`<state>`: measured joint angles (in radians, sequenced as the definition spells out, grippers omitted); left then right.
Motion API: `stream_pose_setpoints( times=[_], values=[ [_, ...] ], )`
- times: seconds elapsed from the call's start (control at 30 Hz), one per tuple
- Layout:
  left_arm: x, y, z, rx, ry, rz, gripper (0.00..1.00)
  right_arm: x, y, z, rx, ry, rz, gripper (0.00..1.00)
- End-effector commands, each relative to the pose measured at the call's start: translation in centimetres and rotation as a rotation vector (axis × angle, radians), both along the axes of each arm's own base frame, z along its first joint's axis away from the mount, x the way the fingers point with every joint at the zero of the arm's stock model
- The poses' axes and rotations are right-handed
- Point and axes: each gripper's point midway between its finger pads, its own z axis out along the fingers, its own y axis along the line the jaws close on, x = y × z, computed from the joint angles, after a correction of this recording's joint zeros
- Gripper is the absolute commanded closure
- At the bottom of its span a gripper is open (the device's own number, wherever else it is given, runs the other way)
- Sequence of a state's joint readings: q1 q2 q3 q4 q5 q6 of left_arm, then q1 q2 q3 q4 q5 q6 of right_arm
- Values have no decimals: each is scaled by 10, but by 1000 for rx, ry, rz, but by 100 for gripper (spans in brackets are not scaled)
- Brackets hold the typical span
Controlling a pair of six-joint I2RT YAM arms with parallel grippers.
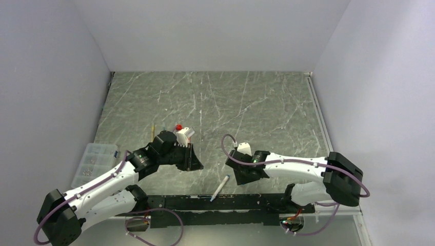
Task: Insert the pens into the pen caps
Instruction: Place the pen cap at the corner of the board, then pick up the pen cap at the corner of the board.
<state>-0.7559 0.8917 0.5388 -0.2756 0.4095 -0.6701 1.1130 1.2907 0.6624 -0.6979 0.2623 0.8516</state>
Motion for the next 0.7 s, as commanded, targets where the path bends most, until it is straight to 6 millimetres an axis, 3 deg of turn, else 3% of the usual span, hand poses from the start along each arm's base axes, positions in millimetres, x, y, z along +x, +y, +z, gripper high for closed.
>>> stream_pose_setpoints(
  times=[0.0, 0.2, 0.33, 0.67],
  values=[
    [3, -4, 9, -27, -19, -2, 77, 3, 6, -3, 8, 0, 38, 51],
    [4, -3, 10, -20, -24, 2, 76, 9, 13, -7, 16, -13, 49, 55],
    [4, -3, 9, -17, -23, 4, 76, 10, 14, -8, 21, -11, 55, 62],
    [5, -4, 6, -5, -12, -1, 76, 4, 1, -14, -35, 16, 51, 79]
  ],
)
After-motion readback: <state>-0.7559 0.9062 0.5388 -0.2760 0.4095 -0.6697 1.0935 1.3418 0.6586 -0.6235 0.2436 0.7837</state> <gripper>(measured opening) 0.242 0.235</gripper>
